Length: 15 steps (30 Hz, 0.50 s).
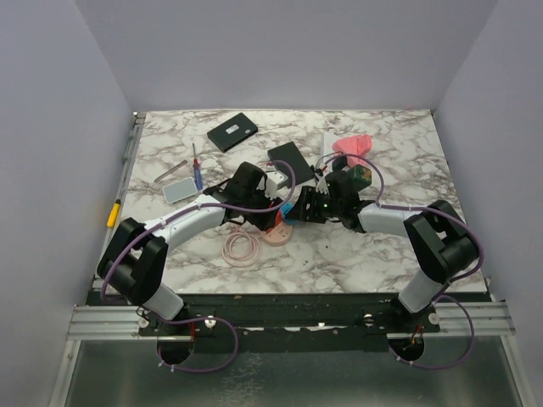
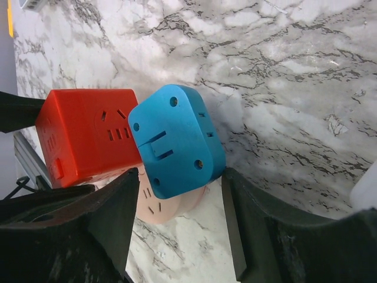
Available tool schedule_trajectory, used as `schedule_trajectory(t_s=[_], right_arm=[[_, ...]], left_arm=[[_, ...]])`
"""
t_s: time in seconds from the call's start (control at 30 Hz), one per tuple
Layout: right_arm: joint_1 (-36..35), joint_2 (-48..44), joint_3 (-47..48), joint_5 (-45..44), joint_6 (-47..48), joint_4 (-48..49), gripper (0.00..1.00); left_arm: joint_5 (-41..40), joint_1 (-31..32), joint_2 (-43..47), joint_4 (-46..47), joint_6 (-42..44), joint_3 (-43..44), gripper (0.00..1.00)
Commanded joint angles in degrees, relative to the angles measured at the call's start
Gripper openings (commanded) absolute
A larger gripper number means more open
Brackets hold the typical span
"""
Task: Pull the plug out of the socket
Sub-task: Remove the plug from the socket.
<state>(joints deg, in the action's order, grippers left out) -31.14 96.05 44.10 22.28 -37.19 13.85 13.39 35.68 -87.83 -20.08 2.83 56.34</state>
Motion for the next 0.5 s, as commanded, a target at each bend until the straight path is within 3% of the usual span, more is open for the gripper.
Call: schedule_trajectory(t_s=[0.0, 0.23, 0.47], right_arm=[[-0.48, 0.93, 1.34, 1.34, 0.00, 3.89, 0.59], [-0.94, -0.79, 0.11, 1.33, 0.81, 6.16, 0.44], [-2.33, -3.67, -1.02, 0.83, 3.47, 7.69, 0.40]], left_arm=[[-1.36, 0.86, -1.45, -0.39, 0.66, 0.42, 0.48], [-2.02, 1.06, -2.02, -0.65, 0.86, 0.79, 0.39], [-2.43, 1.03, -2.60, -0.86, 0.77, 1.06, 0.35]])
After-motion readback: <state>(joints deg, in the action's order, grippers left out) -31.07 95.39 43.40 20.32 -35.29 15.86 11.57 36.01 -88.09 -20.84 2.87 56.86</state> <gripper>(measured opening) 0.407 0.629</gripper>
